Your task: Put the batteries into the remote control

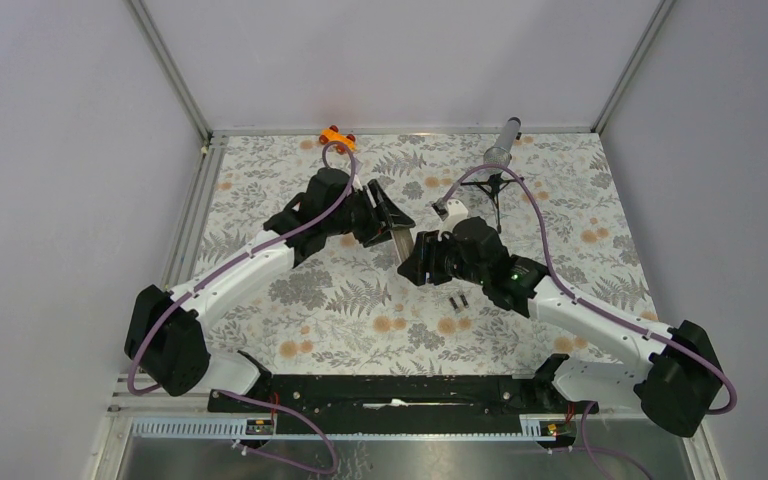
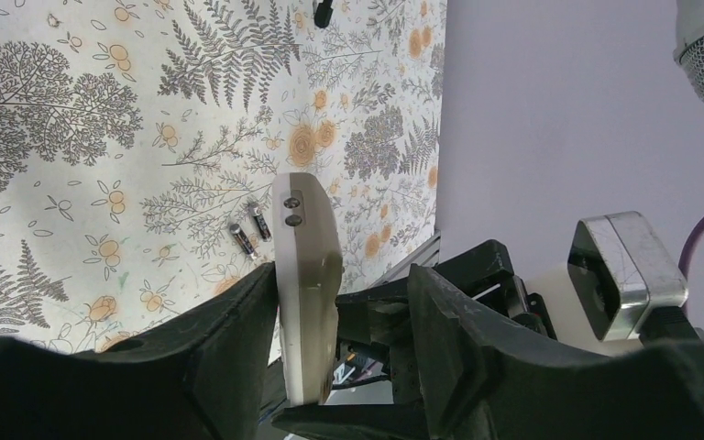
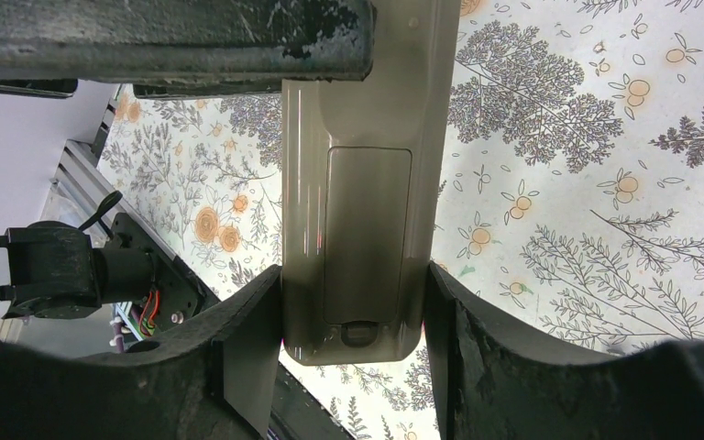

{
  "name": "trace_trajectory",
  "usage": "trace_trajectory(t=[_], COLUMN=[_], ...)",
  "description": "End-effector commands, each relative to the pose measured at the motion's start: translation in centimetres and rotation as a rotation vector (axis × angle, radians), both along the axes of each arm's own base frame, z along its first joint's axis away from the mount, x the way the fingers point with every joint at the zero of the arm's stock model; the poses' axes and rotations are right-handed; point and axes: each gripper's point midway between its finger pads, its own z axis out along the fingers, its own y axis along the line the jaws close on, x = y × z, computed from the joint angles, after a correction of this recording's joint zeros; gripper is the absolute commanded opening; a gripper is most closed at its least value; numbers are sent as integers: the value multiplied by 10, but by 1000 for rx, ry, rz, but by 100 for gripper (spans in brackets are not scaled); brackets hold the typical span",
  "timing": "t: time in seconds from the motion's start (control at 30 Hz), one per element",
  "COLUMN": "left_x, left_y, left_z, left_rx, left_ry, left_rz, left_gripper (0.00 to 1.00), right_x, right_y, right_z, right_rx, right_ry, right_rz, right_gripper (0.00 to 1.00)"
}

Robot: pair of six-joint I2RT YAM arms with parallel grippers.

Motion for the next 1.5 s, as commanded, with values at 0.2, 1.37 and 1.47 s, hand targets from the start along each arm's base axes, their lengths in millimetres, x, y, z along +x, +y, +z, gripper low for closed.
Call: trace_trajectory(t=[0.2,1.37,1.47], left_x=[6,2,-4], left_y=[-8,45,45], left_z=[5,68,79], left_rx=[-36,-90,-137], left_ry=[-10,-570,-609], left_rz=[3,-233,-245], left_gripper=[43,0,0], right_x=[7,-8,-9], right_y=[12,-22,-16], right_z=[28,128,135], right_rx=[49,396,456], right_ry=[-66,-41,24], right_rz=[19,-215,-225], right_gripper=[25,94,84])
